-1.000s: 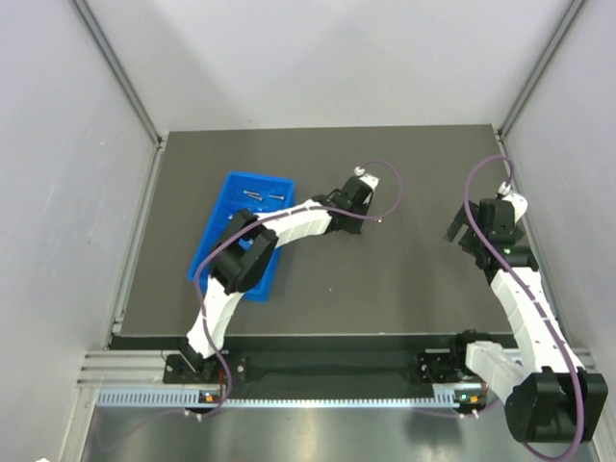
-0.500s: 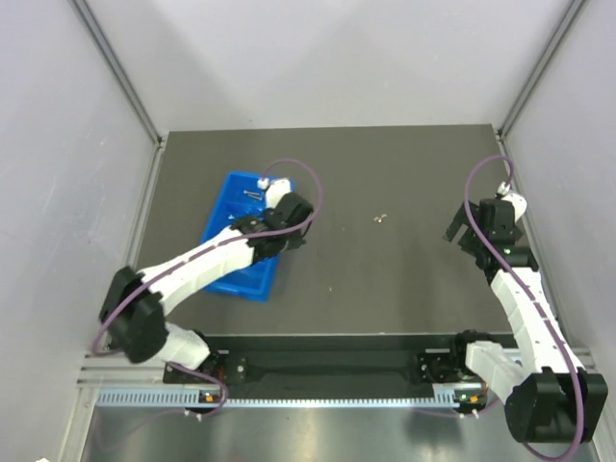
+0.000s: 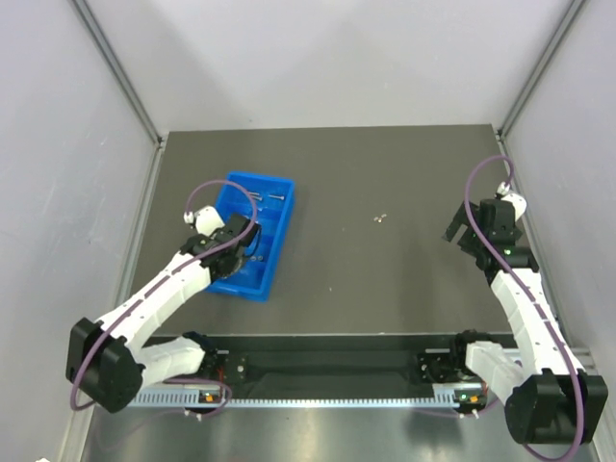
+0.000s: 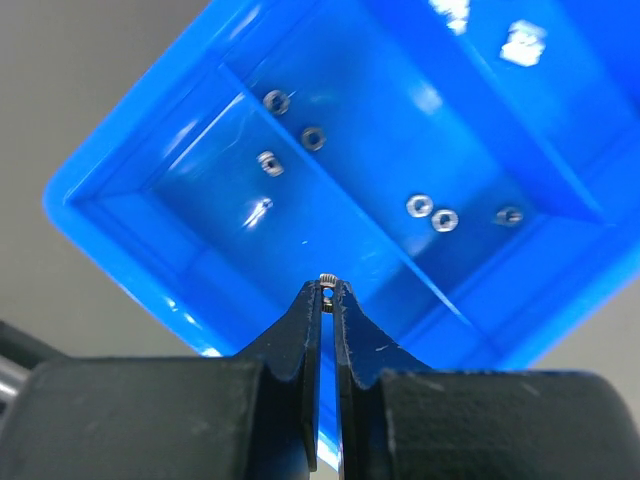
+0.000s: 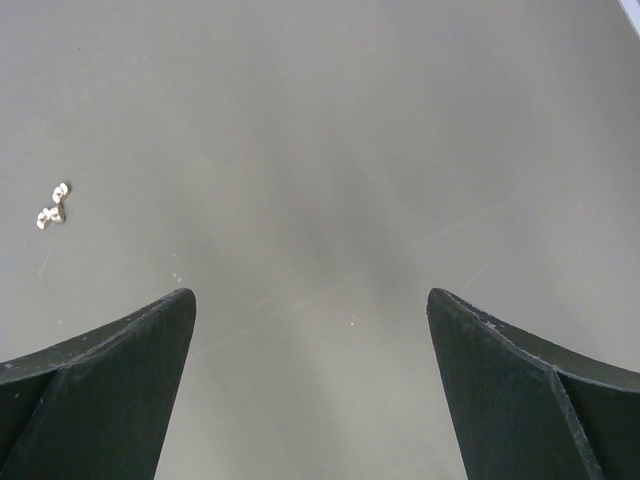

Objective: Sort the screws and nuts into containers

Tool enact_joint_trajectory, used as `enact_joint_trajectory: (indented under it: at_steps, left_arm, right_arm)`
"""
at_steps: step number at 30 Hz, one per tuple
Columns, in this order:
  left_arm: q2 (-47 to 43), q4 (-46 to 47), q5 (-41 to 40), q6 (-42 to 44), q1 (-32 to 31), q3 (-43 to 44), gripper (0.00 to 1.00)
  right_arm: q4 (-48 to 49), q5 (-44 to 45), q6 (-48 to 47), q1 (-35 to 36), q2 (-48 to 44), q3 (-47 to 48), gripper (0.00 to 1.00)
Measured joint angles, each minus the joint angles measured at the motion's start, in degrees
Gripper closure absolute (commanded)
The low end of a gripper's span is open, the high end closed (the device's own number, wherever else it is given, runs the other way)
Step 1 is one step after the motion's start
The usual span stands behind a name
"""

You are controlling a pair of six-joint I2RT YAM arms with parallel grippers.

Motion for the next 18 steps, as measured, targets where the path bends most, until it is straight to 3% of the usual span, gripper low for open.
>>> enact_joint_trajectory:
  at_steps: [4, 5, 6, 9, 14, 18]
  left_arm:
    - [1.8, -0.7, -0.4, -1.9, 0.2, -0.5, 0.95]
    - [2.3, -0.9, -0.5, -2.1, 0.2, -0.4, 0.87]
    - [2.6, -1.2, -0.5, -2.3, 0.2, -0.4, 0.7]
    - [2.5, -2.3, -0.4, -2.1, 0.2, 0.0, 0.52]
    - [1.9, -0.3, 2.5, 2.7, -0.1, 4.6, 0.48]
    - [4.1, 8.4, 7.1, 10.3, -3.9, 10.3, 0.48]
  right_arm:
    - [0.0, -0.1, 0.0, 0.0, 0.0, 0.0, 0.0]
    - [0.0, -0.1, 0.0, 0.0, 0.0, 0.0, 0.0]
    - [0.0, -0.1, 0.0, 0.0, 0.0, 0.0, 0.0]
    - [0.0, -0.1, 0.0, 0.0, 0.0, 0.0, 0.0]
    - [0.6, -0.7, 0.0, 0.0, 0.7, 0.0, 0.0]
    - [1.1, -1.0, -0.1, 0.0, 1.4, 0.0, 0.0]
